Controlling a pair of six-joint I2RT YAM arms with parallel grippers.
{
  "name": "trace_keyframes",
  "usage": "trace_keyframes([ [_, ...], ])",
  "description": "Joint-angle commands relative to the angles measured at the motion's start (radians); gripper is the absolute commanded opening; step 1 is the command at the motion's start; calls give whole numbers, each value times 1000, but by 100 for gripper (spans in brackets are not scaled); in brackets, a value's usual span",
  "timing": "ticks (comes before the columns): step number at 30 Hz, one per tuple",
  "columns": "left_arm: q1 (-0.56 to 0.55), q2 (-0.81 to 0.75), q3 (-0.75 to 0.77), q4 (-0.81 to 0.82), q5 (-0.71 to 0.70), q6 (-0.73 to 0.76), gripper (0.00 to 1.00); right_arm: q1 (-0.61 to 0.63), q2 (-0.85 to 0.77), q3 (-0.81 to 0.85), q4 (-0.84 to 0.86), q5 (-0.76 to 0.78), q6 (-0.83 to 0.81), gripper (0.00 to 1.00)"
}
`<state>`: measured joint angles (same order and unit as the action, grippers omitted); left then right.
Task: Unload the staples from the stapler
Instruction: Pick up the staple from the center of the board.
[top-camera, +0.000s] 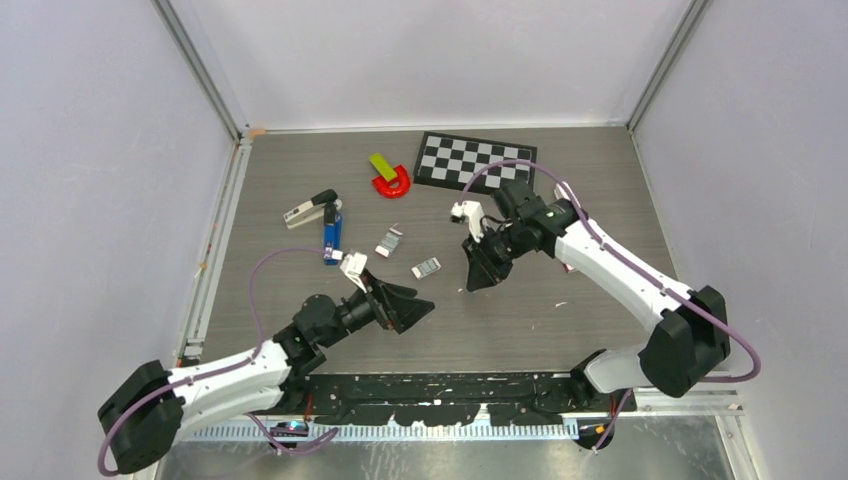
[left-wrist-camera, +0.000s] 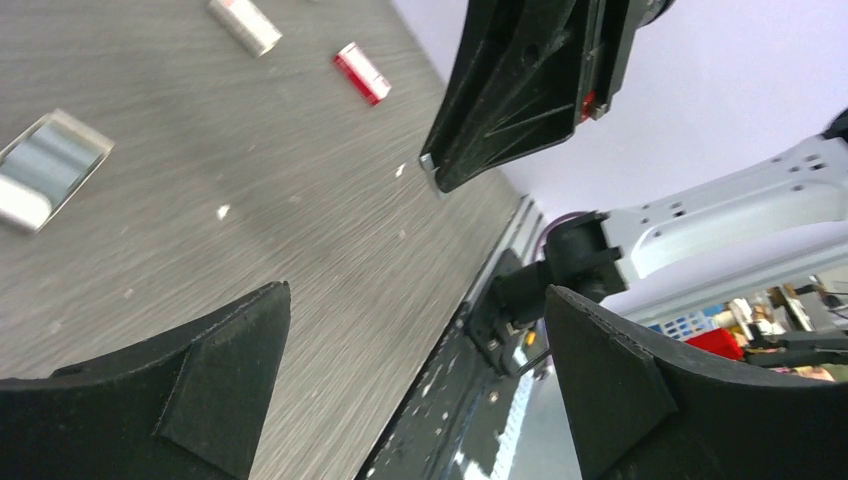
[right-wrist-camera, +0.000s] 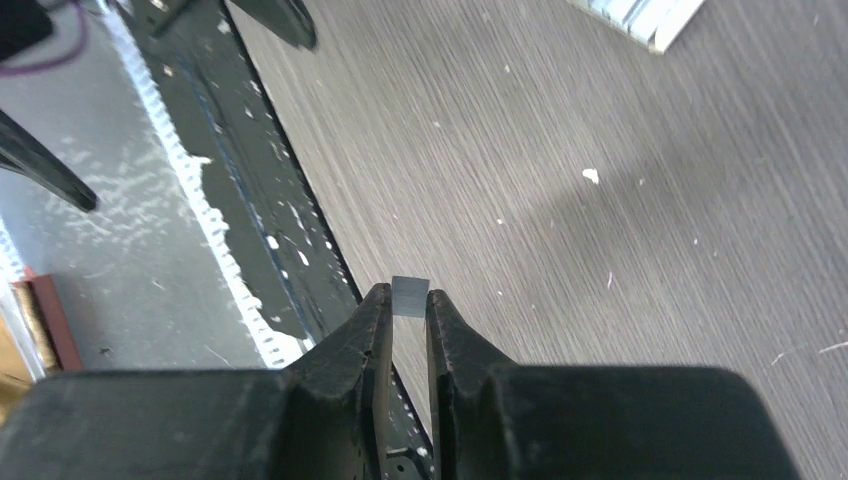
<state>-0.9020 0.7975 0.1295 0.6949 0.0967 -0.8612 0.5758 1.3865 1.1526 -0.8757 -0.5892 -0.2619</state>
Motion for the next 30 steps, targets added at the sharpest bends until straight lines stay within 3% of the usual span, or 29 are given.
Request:
trace_keyframes([
  [1,2,84,72,296,55,-7,100,-22,-62,65,34,-141,57,7],
  [8,2,214,93,427,74,-54,99,-85,-110,32,133,-297,150,7],
  [21,-3,497,143,724,114,-142,94,-186,-163,-56,297,-441,295,7],
  [30,-30,626,224,736,103,-144,90,-216,-162,-110,425,-475,435,7],
])
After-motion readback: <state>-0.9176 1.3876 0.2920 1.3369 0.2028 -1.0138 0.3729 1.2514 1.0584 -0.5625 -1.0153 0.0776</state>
